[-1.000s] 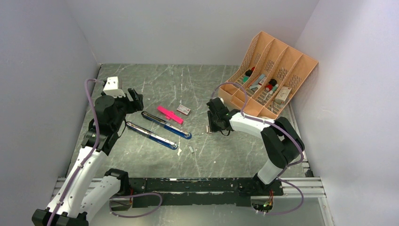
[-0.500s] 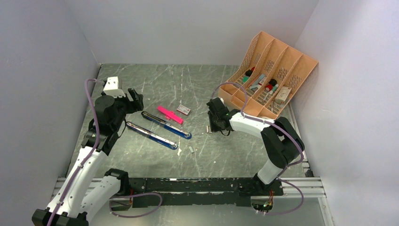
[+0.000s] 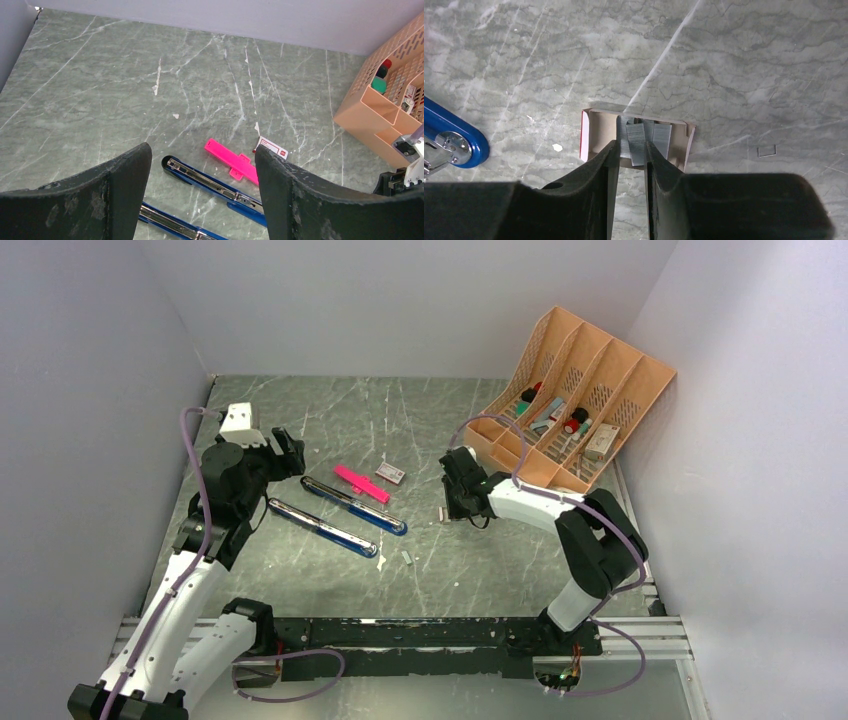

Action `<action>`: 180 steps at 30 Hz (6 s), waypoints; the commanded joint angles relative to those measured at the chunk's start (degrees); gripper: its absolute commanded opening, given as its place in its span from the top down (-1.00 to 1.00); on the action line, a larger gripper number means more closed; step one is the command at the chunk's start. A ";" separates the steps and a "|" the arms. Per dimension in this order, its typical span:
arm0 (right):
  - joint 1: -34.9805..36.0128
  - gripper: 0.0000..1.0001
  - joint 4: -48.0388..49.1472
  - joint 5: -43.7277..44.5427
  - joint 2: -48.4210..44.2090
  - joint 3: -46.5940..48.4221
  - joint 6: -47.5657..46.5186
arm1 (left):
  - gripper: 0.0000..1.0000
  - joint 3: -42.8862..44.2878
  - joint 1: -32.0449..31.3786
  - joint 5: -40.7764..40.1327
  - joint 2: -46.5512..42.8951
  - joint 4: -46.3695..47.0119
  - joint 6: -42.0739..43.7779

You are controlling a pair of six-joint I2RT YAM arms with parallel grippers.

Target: Load the staples into the stapler

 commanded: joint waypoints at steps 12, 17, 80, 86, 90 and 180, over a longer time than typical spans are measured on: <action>-0.43 0.40 -0.29 1.57 -0.55 0.99 0.51 | -0.59 0.16 0.57 0.91 -0.65 1.75 0.31; -0.37 0.40 -0.52 1.69 -0.03 1.17 0.47 | -0.59 0.16 0.57 0.91 -0.66 1.70 0.31; -0.31 0.58 -1.08 0.96 1.49 1.96 -0.57 | -0.59 0.16 0.57 1.00 -0.59 1.75 0.39; -0.32 0.57 0.34 0.92 -0.51 1.29 -0.60 | -0.59 0.16 0.57 1.00 -0.67 1.71 0.39; -0.32 0.54 1.40 1.09 -2.12 0.73 -0.49 | -0.59 0.16 0.57 1.00 -0.68 1.74 0.39; 18.75 0.70 0.00 -3.59 2.09 4.03 -4.75 | -0.59 0.22 0.57 1.35 -0.41 1.62 0.31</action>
